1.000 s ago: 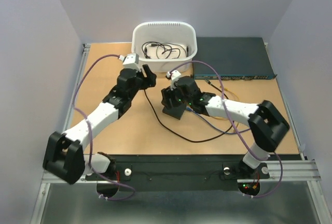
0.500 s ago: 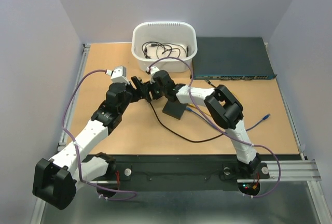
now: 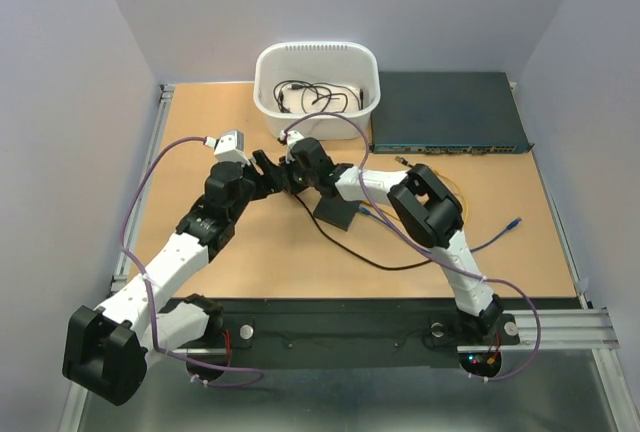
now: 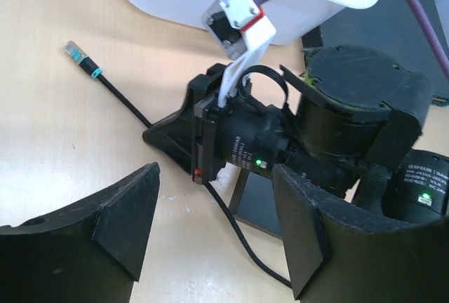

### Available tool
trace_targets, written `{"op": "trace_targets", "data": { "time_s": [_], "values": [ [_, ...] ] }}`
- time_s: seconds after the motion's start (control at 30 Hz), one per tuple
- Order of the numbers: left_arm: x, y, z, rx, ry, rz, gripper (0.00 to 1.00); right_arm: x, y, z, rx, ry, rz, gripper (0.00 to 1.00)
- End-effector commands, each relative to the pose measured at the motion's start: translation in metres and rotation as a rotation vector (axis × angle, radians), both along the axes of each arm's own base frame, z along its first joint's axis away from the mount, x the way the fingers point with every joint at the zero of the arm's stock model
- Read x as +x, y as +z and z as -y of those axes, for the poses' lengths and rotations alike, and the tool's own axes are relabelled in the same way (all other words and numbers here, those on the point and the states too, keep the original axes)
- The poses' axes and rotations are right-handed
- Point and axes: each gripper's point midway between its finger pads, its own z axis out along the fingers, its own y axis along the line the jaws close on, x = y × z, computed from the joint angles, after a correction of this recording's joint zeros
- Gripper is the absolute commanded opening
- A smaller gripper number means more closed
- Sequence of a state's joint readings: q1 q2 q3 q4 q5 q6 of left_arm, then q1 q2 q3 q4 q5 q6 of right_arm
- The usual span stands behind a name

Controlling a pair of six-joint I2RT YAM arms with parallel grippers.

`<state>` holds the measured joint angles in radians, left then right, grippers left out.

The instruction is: Insert the plug into the switch port

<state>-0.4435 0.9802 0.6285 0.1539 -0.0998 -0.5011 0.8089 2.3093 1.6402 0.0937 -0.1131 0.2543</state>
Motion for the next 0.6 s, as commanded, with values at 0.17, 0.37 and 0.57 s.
{"op": "trace_targets", "data": {
  "time_s": [0.17, 0.37, 0.57],
  "values": [
    [-0.003, -0.004, -0.002, -0.043, 0.022, 0.034, 0.75, -0.057, 0.04, 0.026, -0.017, 0.081, 0.055, 0.01],
    [-0.007, 0.001, -0.004, -0.072, 0.021, 0.058, 0.75, -0.091, 0.09, 0.054, 0.065, 0.06, 0.097, 0.0],
    [-0.01, 0.006, -0.016, -0.131, 0.085, 0.07, 0.75, -0.111, 0.103, 0.092, 0.069, 0.004, 0.127, 0.01]
  ]
}}
